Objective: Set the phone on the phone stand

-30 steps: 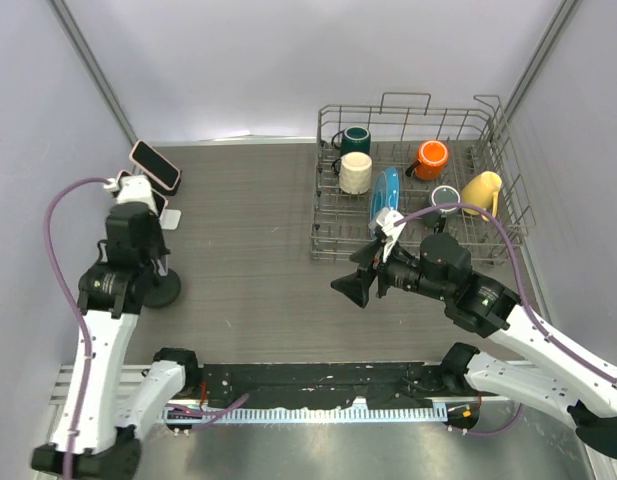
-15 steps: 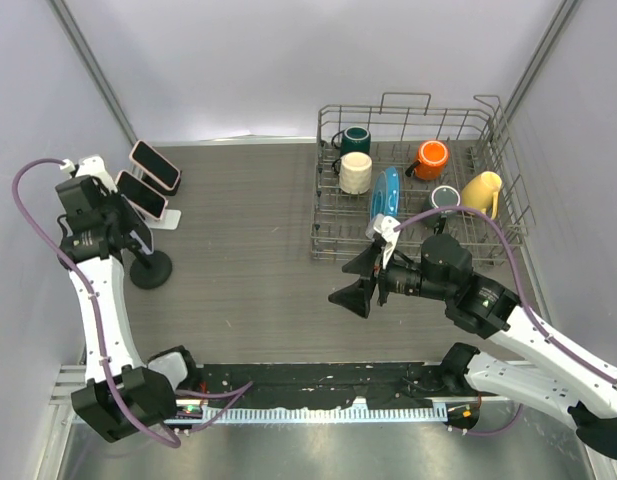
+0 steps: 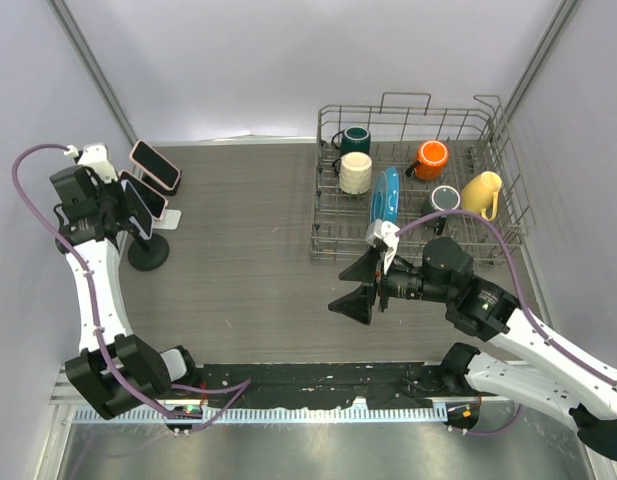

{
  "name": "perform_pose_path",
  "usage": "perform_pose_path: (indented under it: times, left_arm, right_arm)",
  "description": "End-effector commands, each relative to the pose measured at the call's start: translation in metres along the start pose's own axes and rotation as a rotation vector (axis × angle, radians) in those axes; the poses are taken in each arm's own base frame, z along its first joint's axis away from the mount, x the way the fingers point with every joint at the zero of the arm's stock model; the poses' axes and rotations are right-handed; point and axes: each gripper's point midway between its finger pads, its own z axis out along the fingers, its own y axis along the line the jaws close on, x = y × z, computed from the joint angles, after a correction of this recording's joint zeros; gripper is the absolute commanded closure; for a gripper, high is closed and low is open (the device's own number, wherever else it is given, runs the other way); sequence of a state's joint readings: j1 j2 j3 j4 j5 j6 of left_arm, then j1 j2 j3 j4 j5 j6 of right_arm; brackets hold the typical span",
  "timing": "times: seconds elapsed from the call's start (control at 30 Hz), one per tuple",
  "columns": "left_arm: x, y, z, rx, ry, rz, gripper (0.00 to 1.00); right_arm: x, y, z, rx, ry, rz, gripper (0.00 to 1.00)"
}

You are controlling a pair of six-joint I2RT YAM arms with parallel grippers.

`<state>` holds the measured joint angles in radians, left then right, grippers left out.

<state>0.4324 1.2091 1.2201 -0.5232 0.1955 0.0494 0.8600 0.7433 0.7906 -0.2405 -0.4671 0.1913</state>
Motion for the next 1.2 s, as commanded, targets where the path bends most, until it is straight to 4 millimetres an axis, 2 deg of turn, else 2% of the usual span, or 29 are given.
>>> perform_pose_path:
  times: [0.0,0.2,0.27,0.3,0.33,0.37,0.47,0.53,0.6,0.63,0.67,0.7,0.73,0.77,0.8,0.87,0.9,0.93,0.97,1.0,1.03,1.1,1.13,1.17]
  left_arm:
    - [-0.058,0.006,-0.010,-0.021,-0.267,0.096,1.00]
    - [-0.040,0.006,-0.001,-0.018,-0.227,0.069,1.00]
    - [-0.037,0.005,0.000,-0.015,-0.212,0.047,0.88]
    - [-0.037,0.007,-0.001,-0.034,-0.213,0.033,0.72]
    - [-0.039,0.010,-0.003,-0.053,-0.221,0.013,0.04]
    - [-0.039,0.010,-0.004,-0.056,-0.223,0.004,0.00]
    - [-0.049,0.009,-0.016,-0.063,-0.252,-0.002,0.00]
    - [-0.065,0.005,-0.032,-0.058,-0.300,-0.050,0.00]
    - [-0.075,0.002,-0.045,-0.057,-0.325,-0.091,0.00]
    - [-0.091,-0.001,-0.064,-0.053,-0.379,-0.162,0.00]
    - [-0.094,-0.004,-0.072,-0.046,-0.385,-0.226,0.00]
    - [-0.100,-0.008,-0.080,-0.029,-0.406,-0.287,0.00]
    - [-0.108,-0.037,-0.089,0.122,-0.412,-0.395,0.00]
    - [-0.122,-0.053,-0.100,0.218,-0.449,-0.413,0.00]
    - [-0.126,-0.078,-0.106,0.326,-0.433,-0.435,0.00]
    - [-0.139,-0.114,-0.122,0.439,-0.439,-0.443,0.00]
    - [-0.142,-0.131,-0.128,0.474,-0.440,-0.424,0.00]
    - [-0.144,-0.176,-0.150,0.601,-0.431,-0.375,0.00]
    - [-0.146,-0.191,-0.156,0.616,-0.442,-0.355,0.00]
    - [-0.148,-0.209,-0.167,0.670,-0.444,-0.342,0.00]
    - [-0.142,-0.247,-0.188,0.794,-0.418,-0.313,0.00]
    - [-0.138,-0.283,-0.206,0.895,-0.388,-0.279,0.00]
    - [-0.126,-0.313,-0.229,0.996,-0.351,-0.239,0.00]
    - [-0.122,-0.327,-0.244,1.047,-0.337,-0.208,0.00]
  right_arm:
    - [-0.015,0.007,-0.002,-0.023,-0.055,-0.022,0.18]
    - [-0.017,0.004,-0.005,0.005,-0.051,-0.025,0.18]
    - [-0.018,0.004,-0.005,0.010,-0.050,-0.023,0.18]
    - [-0.018,0.003,-0.004,0.012,-0.047,-0.020,0.17]
    - [-0.017,0.003,-0.004,0.013,-0.042,-0.018,0.17]
    - [-0.018,0.003,-0.003,0.014,-0.042,-0.013,0.17]
    - [-0.020,0.000,-0.003,0.033,-0.035,-0.003,0.17]
    - [-0.021,-0.007,-0.005,0.082,-0.034,0.017,0.18]
    - [-0.028,-0.025,-0.008,0.197,-0.051,0.031,0.17]
    - [-0.029,-0.034,-0.013,0.265,-0.040,0.051,0.17]
    - [-0.034,-0.062,-0.023,0.438,-0.063,0.061,0.17]
    - [-0.036,-0.077,-0.033,0.544,-0.071,0.068,0.17]
    - [-0.033,-0.091,-0.046,0.658,-0.062,0.092,0.17]
    - [-0.042,-0.100,-0.058,0.743,-0.083,0.091,0.16]
    - [-0.047,-0.119,-0.079,0.901,-0.107,0.085,0.16]
    - [-0.055,-0.126,-0.107,1.029,-0.120,0.078,0.13]
    - [-0.063,-0.130,-0.128,1.115,-0.153,0.068,0.13]
    - [-0.067,-0.128,-0.140,1.137,-0.155,0.043,0.12]
    - [-0.071,-0.126,-0.149,1.150,-0.170,0.028,0.12]
    - [-0.080,-0.120,-0.168,1.170,-0.239,0.023,0.12]
    - [-0.085,-0.117,-0.178,1.177,-0.268,0.014,0.11]
    - [-0.096,-0.109,-0.197,1.183,-0.314,-0.031,0.11]
    - [-0.111,-0.100,-0.217,1.197,-0.396,-0.026,0.12]
    - [-0.121,-0.094,-0.228,1.194,-0.425,-0.051,0.11]
